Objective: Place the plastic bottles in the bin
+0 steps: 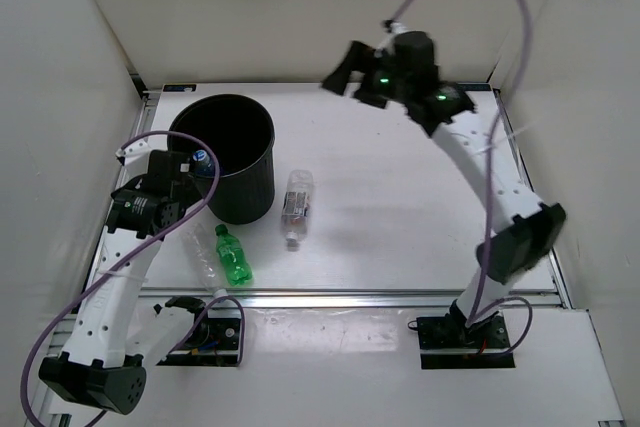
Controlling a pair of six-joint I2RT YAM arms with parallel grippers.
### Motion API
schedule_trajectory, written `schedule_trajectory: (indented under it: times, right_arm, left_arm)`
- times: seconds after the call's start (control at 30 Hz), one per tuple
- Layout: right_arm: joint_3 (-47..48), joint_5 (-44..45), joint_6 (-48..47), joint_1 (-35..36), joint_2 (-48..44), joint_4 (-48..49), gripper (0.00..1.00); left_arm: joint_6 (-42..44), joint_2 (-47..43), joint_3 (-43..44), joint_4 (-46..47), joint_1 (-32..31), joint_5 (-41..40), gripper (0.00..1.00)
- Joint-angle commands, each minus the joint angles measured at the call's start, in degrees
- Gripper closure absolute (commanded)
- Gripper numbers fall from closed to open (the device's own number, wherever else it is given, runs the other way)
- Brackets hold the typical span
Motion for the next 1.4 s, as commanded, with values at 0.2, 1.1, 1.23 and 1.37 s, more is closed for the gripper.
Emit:
schedule_trajectory:
  times: [0.2, 1.1, 1.23, 1.37]
  right_arm:
    - [-29.5, -25.4, 5.7, -7.7, 0.3, 8.4, 0.00]
    - [-10.5, -33.3, 5.5, 0.8, 34.6, -0.9, 0.09]
    - [-11.9, -34.8, 5.0, 0.3, 35.3, -2.4, 0.37]
    - [-17.7, -32.1, 3.8, -1.9, 29.2, -3.6, 0.67]
  left_arm:
    - [-0.1, -2.5, -2.5, 0.2, -0.3, -1.8, 0.00]
    - [-1.9, -3.0, -6.8, -3.3, -0.3, 2.5, 0.00]
    - [-2.4, -2.0, -6.8, -3.3, -0.3, 2.5, 0.00]
    - [-3.5, -2.0, -6.8, -2.7, -0.3, 2.5, 0.00]
